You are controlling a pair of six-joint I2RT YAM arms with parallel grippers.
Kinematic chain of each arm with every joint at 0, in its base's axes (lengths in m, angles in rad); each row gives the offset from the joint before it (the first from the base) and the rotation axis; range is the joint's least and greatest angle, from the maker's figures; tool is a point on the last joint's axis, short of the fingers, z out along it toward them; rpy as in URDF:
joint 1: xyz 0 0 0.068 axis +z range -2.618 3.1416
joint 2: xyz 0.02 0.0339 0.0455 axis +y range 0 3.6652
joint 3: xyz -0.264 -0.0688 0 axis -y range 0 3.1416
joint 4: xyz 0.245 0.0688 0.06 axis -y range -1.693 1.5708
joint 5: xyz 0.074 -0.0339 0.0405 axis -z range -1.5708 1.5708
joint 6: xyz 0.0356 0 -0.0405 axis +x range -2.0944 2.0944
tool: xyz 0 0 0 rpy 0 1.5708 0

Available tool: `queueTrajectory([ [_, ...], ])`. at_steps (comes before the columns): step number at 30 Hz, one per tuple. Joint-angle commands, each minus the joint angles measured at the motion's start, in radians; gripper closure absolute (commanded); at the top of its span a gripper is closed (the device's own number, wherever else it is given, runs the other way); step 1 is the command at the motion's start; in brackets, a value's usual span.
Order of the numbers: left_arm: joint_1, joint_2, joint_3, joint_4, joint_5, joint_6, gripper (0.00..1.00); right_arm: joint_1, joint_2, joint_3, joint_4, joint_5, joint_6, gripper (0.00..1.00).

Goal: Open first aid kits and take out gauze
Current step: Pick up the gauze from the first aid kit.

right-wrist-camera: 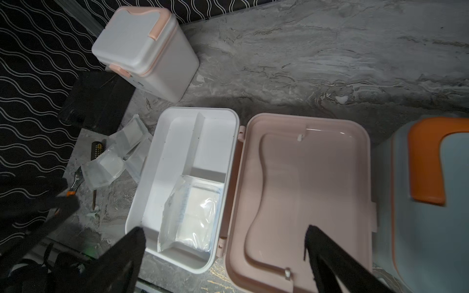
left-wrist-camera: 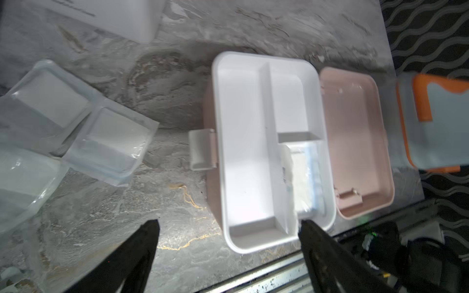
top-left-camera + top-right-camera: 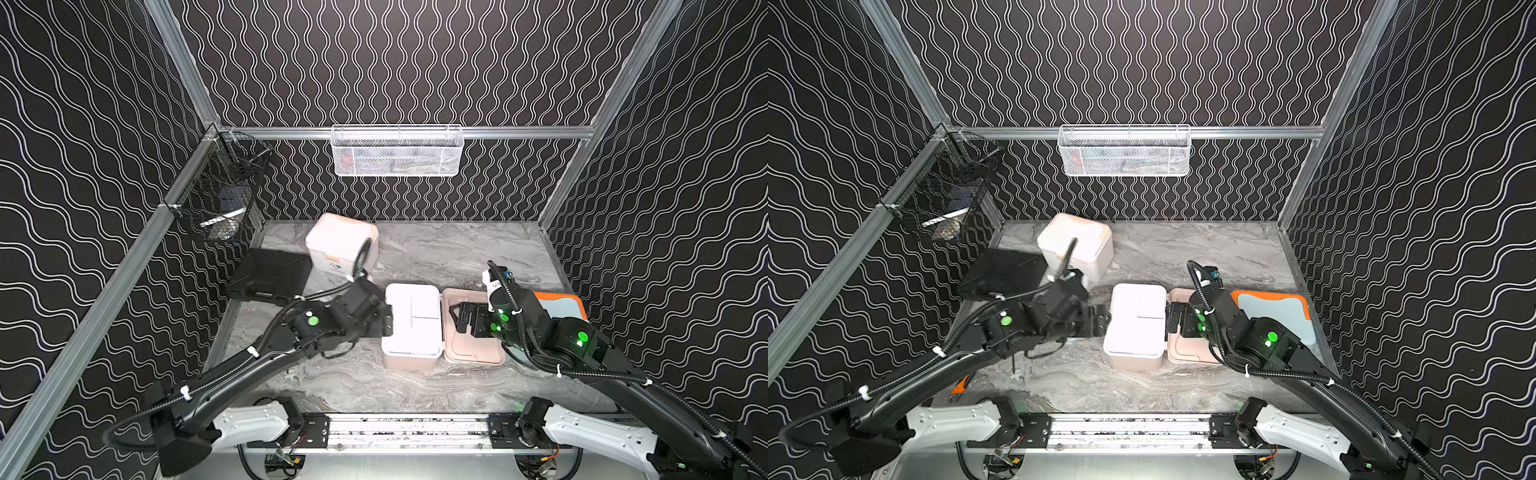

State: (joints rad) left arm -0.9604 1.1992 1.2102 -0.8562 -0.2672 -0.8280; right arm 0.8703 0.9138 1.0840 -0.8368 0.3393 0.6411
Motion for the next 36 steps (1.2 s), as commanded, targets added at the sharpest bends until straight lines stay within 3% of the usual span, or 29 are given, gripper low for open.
queueTrajectory([
  [1, -0.129, 0.088, 0.07, -0.046, -0.148, -0.061, 0.13, 0.0, -0.009, -0.01, -0.034, 0.05, 0.036, 0.0],
  [5, -0.217, 0.224, 0.144, -0.06, -0.188, -0.084, 0.22, -0.002, -0.013, -0.024, -0.041, 0.05, 0.05, 0.0],
  [10, -0.227, 0.315, 0.164, -0.052, -0.194, -0.097, 0.36, -0.004, -0.024, -0.029, -0.061, 0.051, 0.057, 0.0],
  [17, -0.217, 0.35, 0.148, -0.015, -0.182, -0.099, 0.55, -0.005, -0.038, -0.041, -0.064, 0.047, 0.063, 0.0],
  [23, -0.179, 0.371, 0.118, 0.025, -0.136, -0.097, 0.59, -0.005, -0.035, -0.047, -0.056, 0.033, 0.063, 0.0],
  [36, -0.132, 0.376, 0.075, 0.095, -0.054, -0.079, 0.85, -0.006, -0.028, -0.055, -0.044, 0.021, 0.061, 0.0],
])
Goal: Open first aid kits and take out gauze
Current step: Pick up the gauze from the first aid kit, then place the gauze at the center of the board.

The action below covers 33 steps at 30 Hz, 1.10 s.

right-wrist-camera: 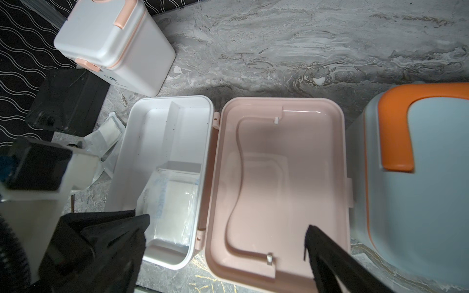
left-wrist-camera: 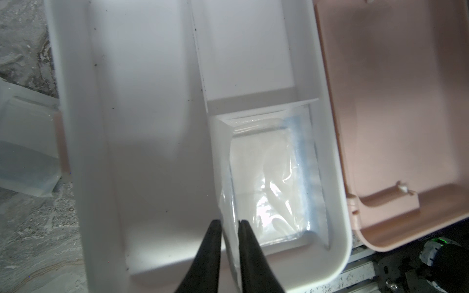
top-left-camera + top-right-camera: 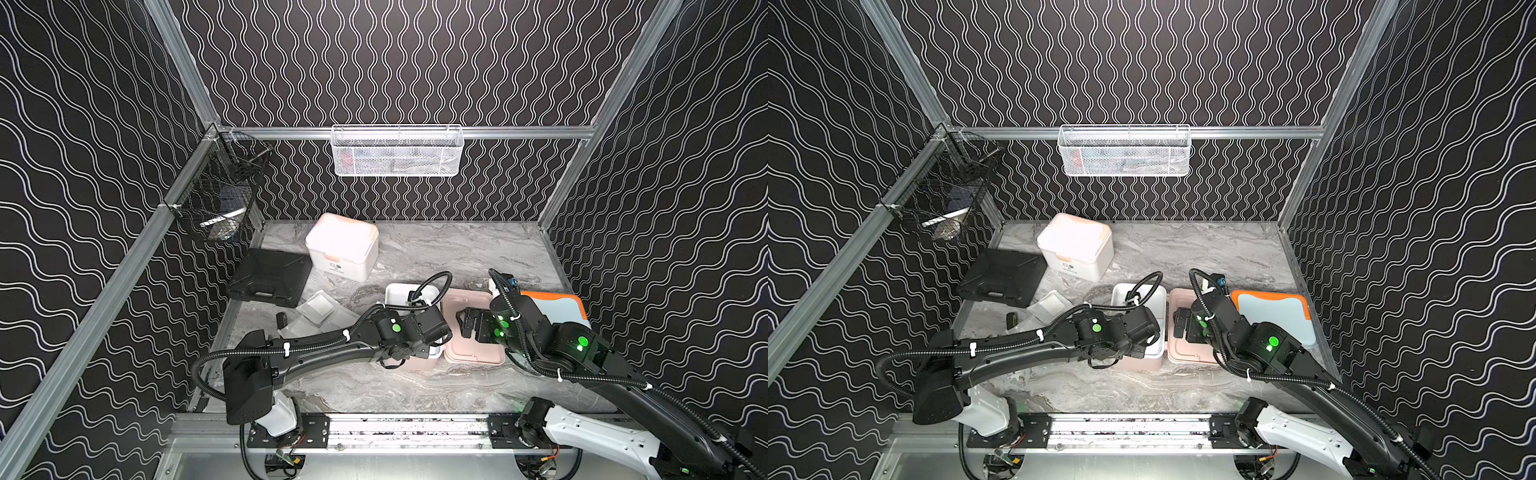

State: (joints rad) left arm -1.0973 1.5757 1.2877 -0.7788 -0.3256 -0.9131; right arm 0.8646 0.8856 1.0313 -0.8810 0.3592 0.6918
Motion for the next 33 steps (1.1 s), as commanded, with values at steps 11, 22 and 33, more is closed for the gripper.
queueTrajectory([
  [11, 0.029, -0.132, -0.03, 0.012, -0.005, -0.026, 1.0, 0.001, -0.006, -0.004, 0.039, -0.05, -0.01, 0.0],
  [22, 0.09, -0.404, -0.12, -0.023, -0.046, -0.105, 1.0, 0.001, 0.073, 0.019, 0.137, -0.29, -0.092, 0.0],
  [33, 0.293, -0.727, -0.298, -0.196, -0.151, -0.184, 1.0, 0.105, 0.24, 0.086, 0.197, -0.373, -0.143, 0.0],
])
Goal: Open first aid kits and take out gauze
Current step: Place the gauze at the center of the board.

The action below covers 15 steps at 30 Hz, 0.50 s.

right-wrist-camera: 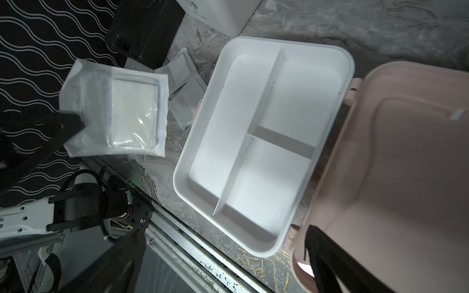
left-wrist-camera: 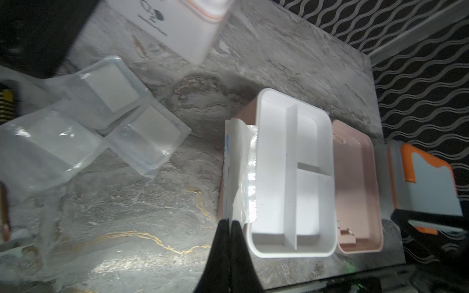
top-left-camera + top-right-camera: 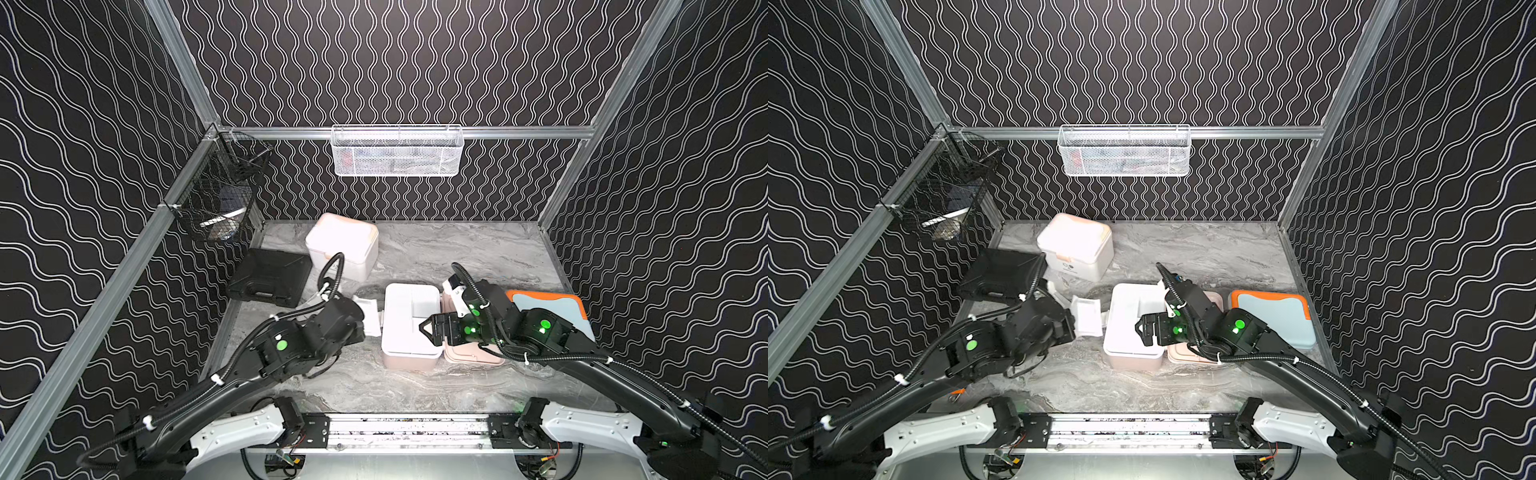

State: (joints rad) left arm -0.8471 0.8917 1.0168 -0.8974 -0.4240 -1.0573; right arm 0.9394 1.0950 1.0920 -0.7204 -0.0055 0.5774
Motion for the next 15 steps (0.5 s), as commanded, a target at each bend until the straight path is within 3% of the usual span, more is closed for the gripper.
queueTrajectory([
  [1, 0.064, -0.063, -0.04, -0.091, -0.059, -0.042, 1.0, 0.047, 0.047, 0.033, 0.035, -0.001, -0.033, 0.0],
  [8, 0.165, -0.16, -0.148, -0.222, -0.125, -0.12, 1.0, 0.111, 0.138, 0.099, 0.013, 0.046, -0.05, 0.0],
  [15, 0.221, -0.15, -0.236, -0.254, -0.093, -0.223, 1.0, 0.113, 0.164, 0.115, 0.004, 0.044, -0.057, 0.0],
])
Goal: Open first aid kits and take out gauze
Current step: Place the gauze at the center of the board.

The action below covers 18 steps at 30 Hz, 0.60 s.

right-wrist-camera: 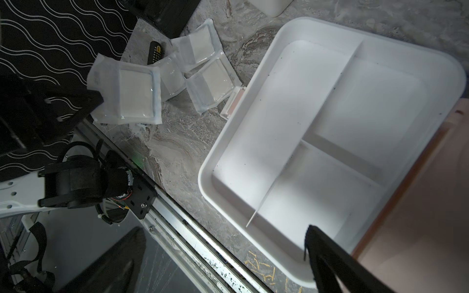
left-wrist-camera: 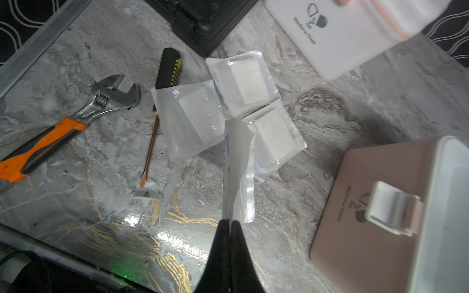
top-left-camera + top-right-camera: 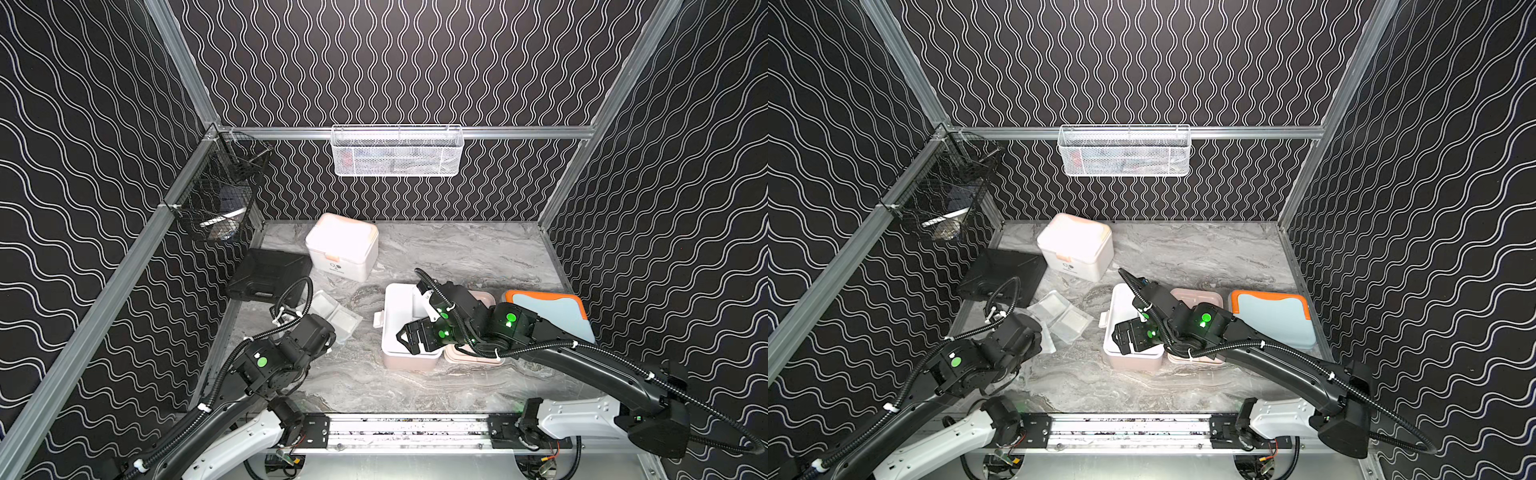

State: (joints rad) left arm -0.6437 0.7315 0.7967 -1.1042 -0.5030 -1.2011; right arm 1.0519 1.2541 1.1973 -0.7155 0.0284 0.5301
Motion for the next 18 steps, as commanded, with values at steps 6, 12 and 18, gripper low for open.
queueTrajectory([
  [6, 0.073, 0.056, -0.083, -0.005, 0.107, -0.171, 1.0, 0.0, 0.008, 0.015, -0.012, 0.018, -0.013, 0.0],
  [12, 0.094, 0.118, -0.123, 0.007, 0.15, -0.284, 1.0, 0.0, 0.005, 0.002, -0.006, 0.016, -0.007, 0.0],
  [18, 0.101, 0.093, -0.244, 0.191, 0.183, -0.346, 1.0, 0.0, -0.006, -0.014, -0.001, 0.013, 0.001, 0.0],
])
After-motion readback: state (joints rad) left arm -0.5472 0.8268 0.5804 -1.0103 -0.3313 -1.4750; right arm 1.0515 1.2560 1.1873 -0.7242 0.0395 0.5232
